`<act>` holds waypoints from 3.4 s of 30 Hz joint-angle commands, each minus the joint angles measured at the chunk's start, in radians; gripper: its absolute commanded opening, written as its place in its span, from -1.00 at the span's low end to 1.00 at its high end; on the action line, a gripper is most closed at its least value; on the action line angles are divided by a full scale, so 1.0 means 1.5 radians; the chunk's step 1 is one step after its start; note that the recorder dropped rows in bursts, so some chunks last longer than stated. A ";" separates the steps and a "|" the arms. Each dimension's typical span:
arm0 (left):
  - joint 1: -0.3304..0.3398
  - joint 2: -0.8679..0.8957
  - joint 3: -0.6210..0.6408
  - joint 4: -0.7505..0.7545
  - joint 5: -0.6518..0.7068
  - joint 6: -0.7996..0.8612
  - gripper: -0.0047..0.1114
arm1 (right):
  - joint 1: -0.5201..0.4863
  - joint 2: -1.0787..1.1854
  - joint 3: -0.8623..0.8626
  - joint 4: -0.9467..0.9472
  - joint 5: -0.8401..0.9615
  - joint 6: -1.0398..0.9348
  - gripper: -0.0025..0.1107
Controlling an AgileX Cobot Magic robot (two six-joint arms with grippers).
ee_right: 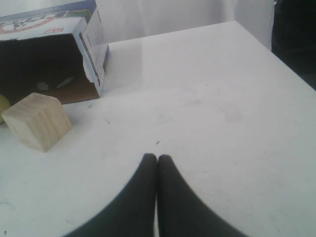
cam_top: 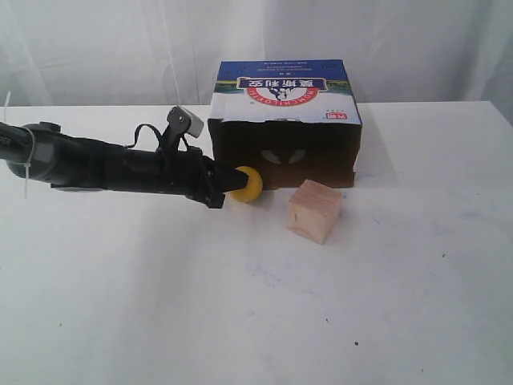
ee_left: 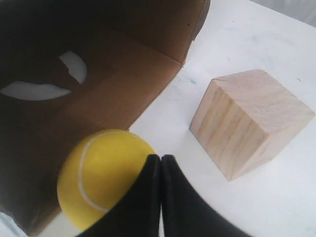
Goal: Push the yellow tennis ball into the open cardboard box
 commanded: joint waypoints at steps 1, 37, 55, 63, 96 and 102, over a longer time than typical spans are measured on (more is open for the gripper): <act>0.002 -0.020 0.000 -0.015 0.007 0.085 -0.92 | -0.005 -0.004 0.003 -0.004 -0.009 -0.002 -0.96; -0.009 -0.017 0.013 -0.015 -0.065 0.036 -0.92 | -0.005 -0.004 0.003 -0.004 -0.009 -0.002 -0.96; -0.009 -0.164 0.203 0.066 -0.059 0.021 -0.92 | -0.005 -0.004 0.003 -0.004 -0.009 -0.002 -0.96; -0.010 -0.251 0.312 0.100 0.014 0.023 -0.92 | -0.005 -0.004 0.003 -0.004 -0.009 -0.002 -0.96; 0.063 -0.538 0.561 0.389 0.048 -0.447 -0.92 | -0.005 -0.004 0.003 -0.004 -0.009 -0.002 -0.96; 0.063 -0.539 0.603 0.396 0.072 -0.472 -0.92 | -0.005 -0.004 0.003 -0.004 -0.009 -0.002 -0.96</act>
